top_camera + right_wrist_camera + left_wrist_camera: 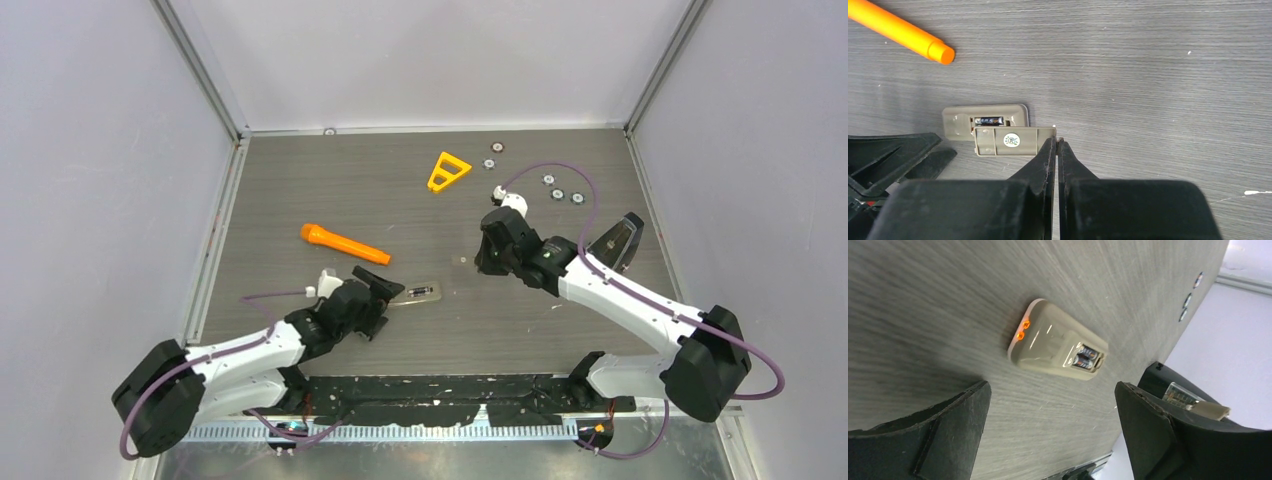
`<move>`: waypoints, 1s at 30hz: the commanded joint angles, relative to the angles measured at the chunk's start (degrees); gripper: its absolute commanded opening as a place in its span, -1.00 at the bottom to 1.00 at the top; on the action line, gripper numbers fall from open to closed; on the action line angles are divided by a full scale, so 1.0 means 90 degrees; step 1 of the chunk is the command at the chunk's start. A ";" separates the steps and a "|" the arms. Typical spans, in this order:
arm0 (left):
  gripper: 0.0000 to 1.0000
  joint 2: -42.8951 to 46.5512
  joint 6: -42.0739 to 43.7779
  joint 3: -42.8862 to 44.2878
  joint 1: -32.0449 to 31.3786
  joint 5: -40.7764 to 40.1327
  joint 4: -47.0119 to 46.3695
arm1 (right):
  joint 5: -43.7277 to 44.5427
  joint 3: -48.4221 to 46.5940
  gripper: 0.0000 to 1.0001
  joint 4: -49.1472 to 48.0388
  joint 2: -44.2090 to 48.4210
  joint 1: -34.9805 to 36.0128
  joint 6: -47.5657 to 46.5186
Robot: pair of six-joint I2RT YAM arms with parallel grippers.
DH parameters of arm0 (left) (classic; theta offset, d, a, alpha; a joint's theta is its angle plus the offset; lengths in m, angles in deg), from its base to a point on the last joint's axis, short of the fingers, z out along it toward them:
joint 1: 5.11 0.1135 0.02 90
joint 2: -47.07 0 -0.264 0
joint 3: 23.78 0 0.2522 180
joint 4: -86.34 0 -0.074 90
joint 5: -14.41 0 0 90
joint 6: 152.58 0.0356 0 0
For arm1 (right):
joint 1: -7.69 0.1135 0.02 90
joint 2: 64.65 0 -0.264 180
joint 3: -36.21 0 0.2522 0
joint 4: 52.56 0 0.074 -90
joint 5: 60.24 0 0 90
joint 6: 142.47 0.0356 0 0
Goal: Load the batteries into the remote control
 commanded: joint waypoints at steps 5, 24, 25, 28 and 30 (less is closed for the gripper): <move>0.94 0.1354 0.2339 0.0136 -0.0018 0.0018 0.1457 | -0.0704 -0.0426 -0.89 -0.0109 0.0263 -0.0019 -0.0678; 0.84 0.2484 0.5974 0.1299 -0.0007 0.2502 -0.0264 | 0.0096 -0.0721 -0.89 -0.1232 0.0434 0.1627 -0.1006; 0.81 0.2415 0.5945 0.1310 -0.0007 0.2634 -0.0368 | 0.0098 -0.0761 -0.89 -0.1256 0.0417 0.1702 -0.1005; 0.69 0.2299 0.5757 0.1286 -0.0007 0.2699 -0.0617 | 0.0120 -0.0846 -0.89 -0.1245 0.0302 0.1785 -0.1006; 0.58 0.2241 0.5697 0.1290 -0.0007 0.2619 -0.0593 | 0.0110 -0.0868 -0.89 -0.1259 0.0264 0.1834 -0.0995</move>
